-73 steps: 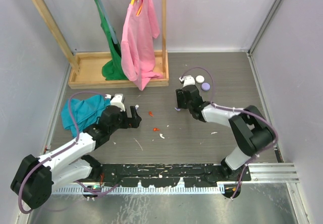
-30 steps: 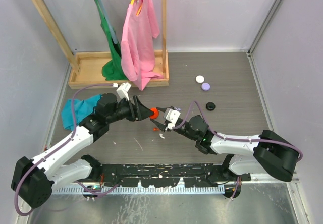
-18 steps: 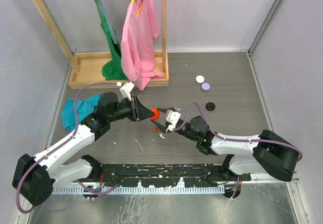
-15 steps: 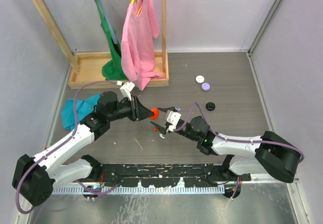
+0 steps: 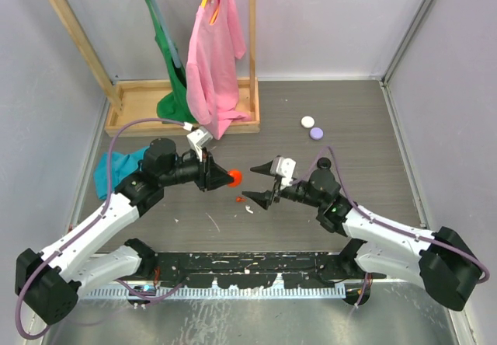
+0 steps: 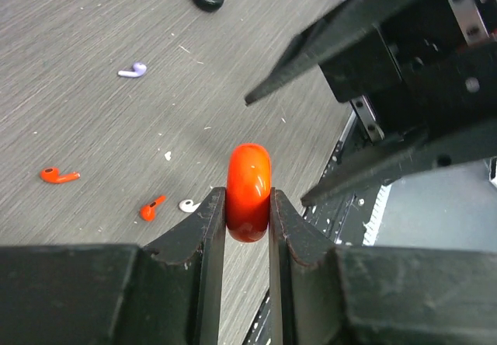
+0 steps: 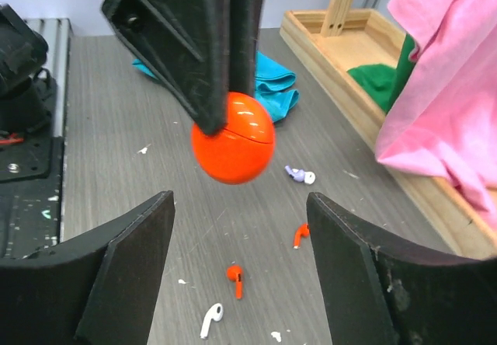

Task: Insert the wireless bluetooth earbuds into the charging case
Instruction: Pick up the charging case at the center of the board.

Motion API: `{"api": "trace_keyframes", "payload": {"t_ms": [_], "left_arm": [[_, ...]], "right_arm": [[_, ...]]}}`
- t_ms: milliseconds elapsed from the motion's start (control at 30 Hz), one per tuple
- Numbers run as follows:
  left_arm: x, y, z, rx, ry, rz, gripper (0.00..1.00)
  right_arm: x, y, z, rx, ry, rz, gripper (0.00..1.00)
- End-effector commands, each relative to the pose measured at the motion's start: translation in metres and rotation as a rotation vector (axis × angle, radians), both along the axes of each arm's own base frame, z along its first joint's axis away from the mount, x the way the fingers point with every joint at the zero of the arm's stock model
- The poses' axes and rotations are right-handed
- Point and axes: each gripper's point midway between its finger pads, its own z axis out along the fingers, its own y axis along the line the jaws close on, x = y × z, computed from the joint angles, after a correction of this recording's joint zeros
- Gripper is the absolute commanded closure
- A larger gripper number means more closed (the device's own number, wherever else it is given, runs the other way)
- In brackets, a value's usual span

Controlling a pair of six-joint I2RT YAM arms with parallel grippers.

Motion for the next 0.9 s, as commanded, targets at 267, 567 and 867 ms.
{"api": "trace_keyframes", "payload": {"t_ms": [267, 567, 867], "left_arm": [[-0.024, -0.018, 0.035, 0.042, -0.314, -0.228, 0.92], [-0.034, -0.027, 0.038, 0.024, -0.364, -0.298, 0.92], [-0.036, -0.028, 0.040, -0.003, -0.393, -0.309, 0.92]], "right_arm": [[-0.025, 0.010, 0.031, 0.086, 0.215, 0.302, 0.34], [-0.029, 0.015, 0.034, 0.114, 0.234, 0.353, 0.45], [-0.030, 0.017, 0.030, 0.118, 0.251, 0.364, 0.56]]}}
